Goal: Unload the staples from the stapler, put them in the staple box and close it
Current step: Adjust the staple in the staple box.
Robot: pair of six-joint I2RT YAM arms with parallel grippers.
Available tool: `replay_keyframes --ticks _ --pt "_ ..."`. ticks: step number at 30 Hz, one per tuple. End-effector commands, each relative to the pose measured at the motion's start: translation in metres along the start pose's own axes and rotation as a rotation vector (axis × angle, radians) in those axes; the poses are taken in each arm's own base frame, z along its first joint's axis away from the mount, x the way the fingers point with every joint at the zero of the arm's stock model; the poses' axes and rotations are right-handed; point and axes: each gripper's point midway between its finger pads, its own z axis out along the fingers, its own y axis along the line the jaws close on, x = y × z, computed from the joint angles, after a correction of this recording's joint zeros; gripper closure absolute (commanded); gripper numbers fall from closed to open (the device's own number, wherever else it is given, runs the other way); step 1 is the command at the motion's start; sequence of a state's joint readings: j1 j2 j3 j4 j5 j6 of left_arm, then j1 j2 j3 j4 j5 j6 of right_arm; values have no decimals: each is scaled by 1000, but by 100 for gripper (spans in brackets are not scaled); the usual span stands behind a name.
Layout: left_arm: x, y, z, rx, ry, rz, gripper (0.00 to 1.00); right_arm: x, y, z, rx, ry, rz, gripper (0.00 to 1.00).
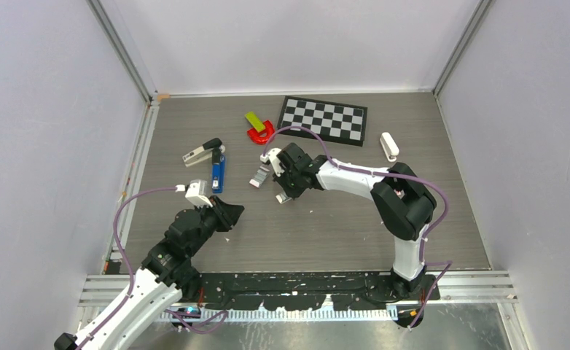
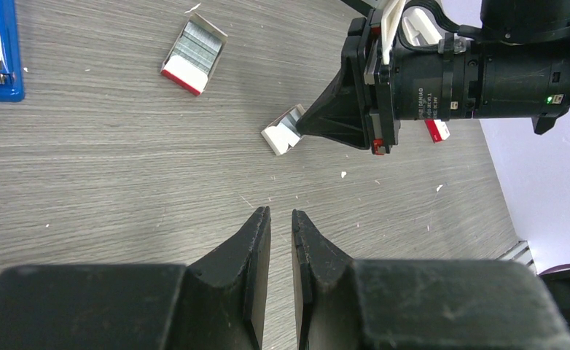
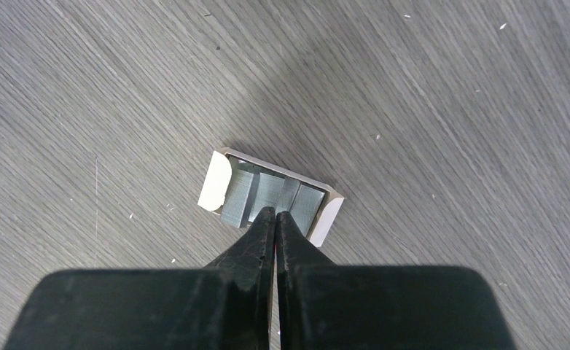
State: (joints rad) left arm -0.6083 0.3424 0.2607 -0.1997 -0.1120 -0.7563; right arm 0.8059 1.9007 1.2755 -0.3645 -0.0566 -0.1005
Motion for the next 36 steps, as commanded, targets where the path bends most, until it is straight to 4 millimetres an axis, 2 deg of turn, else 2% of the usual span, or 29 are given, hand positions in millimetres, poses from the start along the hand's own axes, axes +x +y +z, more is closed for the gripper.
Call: replay_keyframes --ticks 1,6,26,36 --pt "-8 -4 -1 11 -29 -7 81 -39 -8 -30 29 -126 -14 94" --pt "-8 -4 -1 10 -29 -7 81 -35 2 -32 -30 -120 -24 94" --pt "-7 -2 -2 6 -29 -7 81 -20 13 -12 -69 -38 -26 94" --pt "-6 -2 -1 6 -29 -9 82 -21 17 -10 -70 -34 -30 94"
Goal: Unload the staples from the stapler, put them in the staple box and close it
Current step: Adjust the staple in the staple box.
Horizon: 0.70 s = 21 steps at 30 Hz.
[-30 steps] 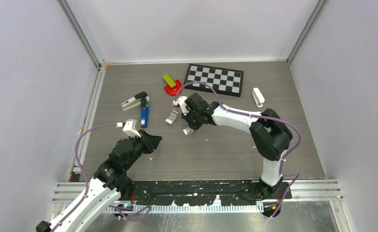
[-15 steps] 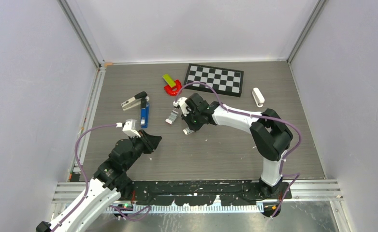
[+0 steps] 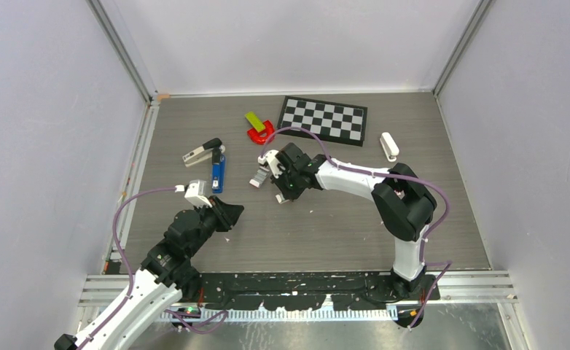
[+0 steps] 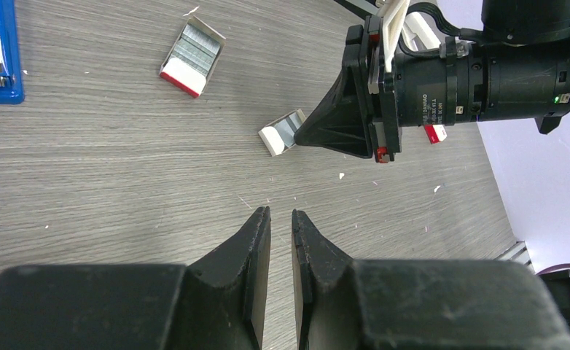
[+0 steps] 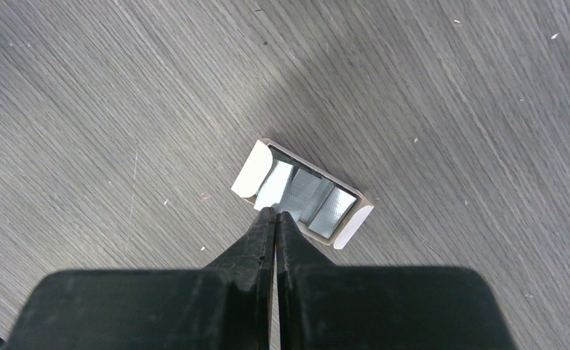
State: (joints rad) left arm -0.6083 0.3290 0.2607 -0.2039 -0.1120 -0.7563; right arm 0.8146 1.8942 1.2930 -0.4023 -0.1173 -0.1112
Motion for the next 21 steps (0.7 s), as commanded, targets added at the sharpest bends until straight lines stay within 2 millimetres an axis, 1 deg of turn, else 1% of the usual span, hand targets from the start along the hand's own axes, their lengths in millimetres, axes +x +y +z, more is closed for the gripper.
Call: replay_keyframes --ticks 1,6,10,13,15,17,21 --pt "-5 -1 0 1 -22 -8 82 -20 4 -4 -7 -44 -15 94" --pt "-6 -2 0 3 -23 -8 81 -23 6 -5 -13 -54 -15 93" --pt "-7 -2 0 4 -25 -7 81 -25 2 -12 7 -61 -48 92" --pt "-7 -2 0 1 -25 -6 81 -26 0 -18 18 -67 -85 89" --pt "-7 -2 0 2 -24 -5 81 -25 -2 -19 25 -63 -104 84" --pt "-6 -2 0 1 -23 -3 81 -24 -3 -19 25 -57 -118 81" --pt "-8 -2 -1 3 -28 -3 81 -22 -2 -17 18 -46 -127 80"
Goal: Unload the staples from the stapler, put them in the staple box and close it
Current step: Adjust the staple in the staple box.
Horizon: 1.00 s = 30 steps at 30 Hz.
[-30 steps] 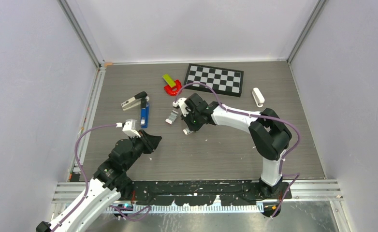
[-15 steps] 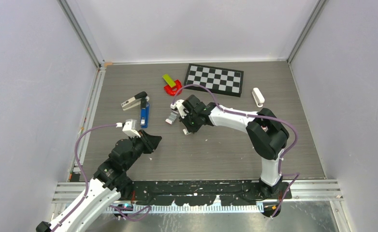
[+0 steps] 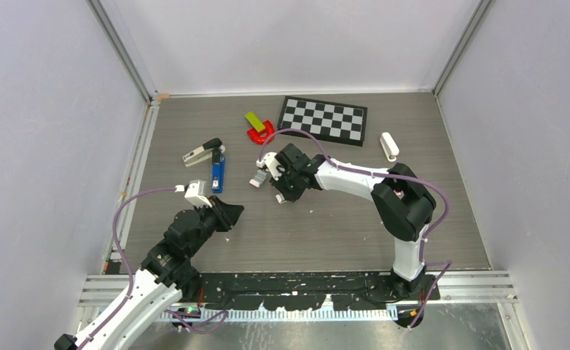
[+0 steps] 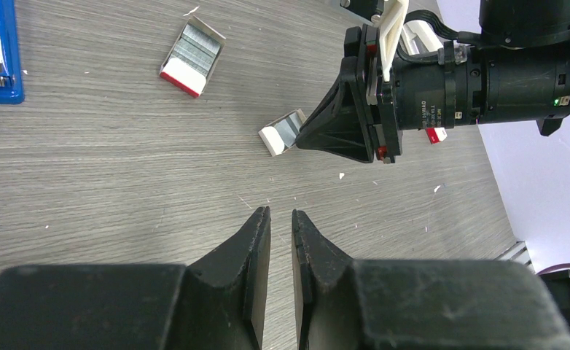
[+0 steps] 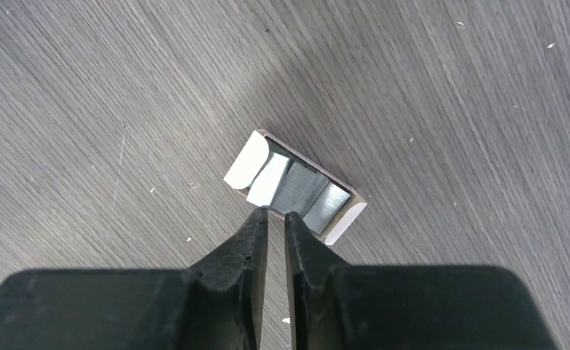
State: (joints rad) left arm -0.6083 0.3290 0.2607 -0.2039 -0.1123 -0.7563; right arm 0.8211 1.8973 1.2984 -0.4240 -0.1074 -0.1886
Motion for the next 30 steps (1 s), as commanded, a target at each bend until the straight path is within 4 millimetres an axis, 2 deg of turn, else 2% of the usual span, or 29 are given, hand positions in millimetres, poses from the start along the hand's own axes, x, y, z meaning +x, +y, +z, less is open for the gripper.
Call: replay_keyframes --ticks 1,14,23,30 --pt "-8 -2 -1 2 -28 -2 81 -24 -2 -16 19 -62 -48 80" --pt "-7 -1 -1 1 -27 -2 81 -26 6 -8 41 -60 -55 80" --pt "-7 -1 -2 1 -29 -4 81 -31 -3 -6 126 -83 -35 83" --pt "-6 -1 -1 3 -27 -7 81 -34 -1 -5 133 -94 -38 85"
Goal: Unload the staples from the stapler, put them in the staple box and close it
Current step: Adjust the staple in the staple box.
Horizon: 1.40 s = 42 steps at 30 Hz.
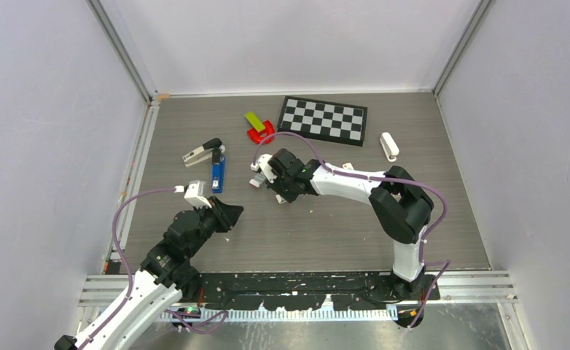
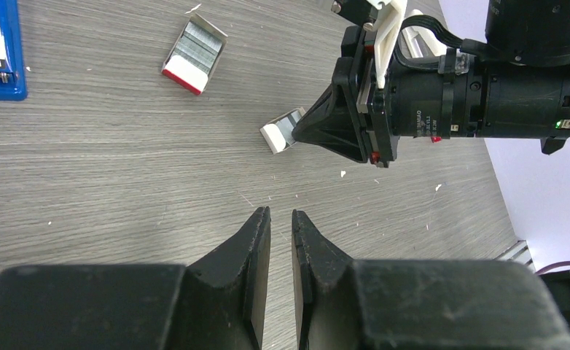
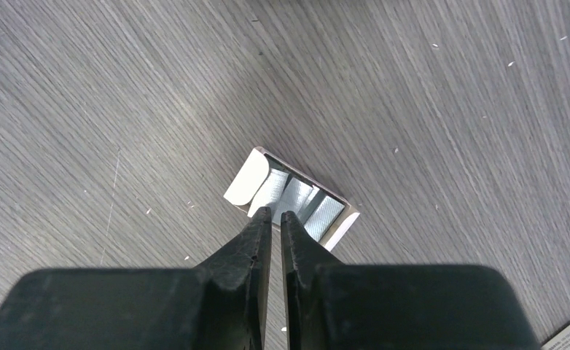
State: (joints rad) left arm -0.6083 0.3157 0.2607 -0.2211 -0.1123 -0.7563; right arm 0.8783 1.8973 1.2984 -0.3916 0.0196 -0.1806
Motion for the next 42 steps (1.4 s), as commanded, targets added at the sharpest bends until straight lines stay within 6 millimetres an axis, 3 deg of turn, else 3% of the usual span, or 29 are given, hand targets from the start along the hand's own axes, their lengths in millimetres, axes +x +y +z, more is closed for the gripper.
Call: replay_keyframes --ticks 1,9,20,42 --pt "-7 -2 0 5 -30 -7 81 -26 -4 -7 30 -79 4 85" --pt "-8 -1 -2 3 -36 -5 81 -28 -4 -22 9 -93 -65 75" --pt "-9 0 -4 0 -39 -5 81 -18 1 -18 -34 -53 -105 85" --pt "-9 -1 -3 2 -38 -4 81 -13 -6 -5 20 -22 -90 81"
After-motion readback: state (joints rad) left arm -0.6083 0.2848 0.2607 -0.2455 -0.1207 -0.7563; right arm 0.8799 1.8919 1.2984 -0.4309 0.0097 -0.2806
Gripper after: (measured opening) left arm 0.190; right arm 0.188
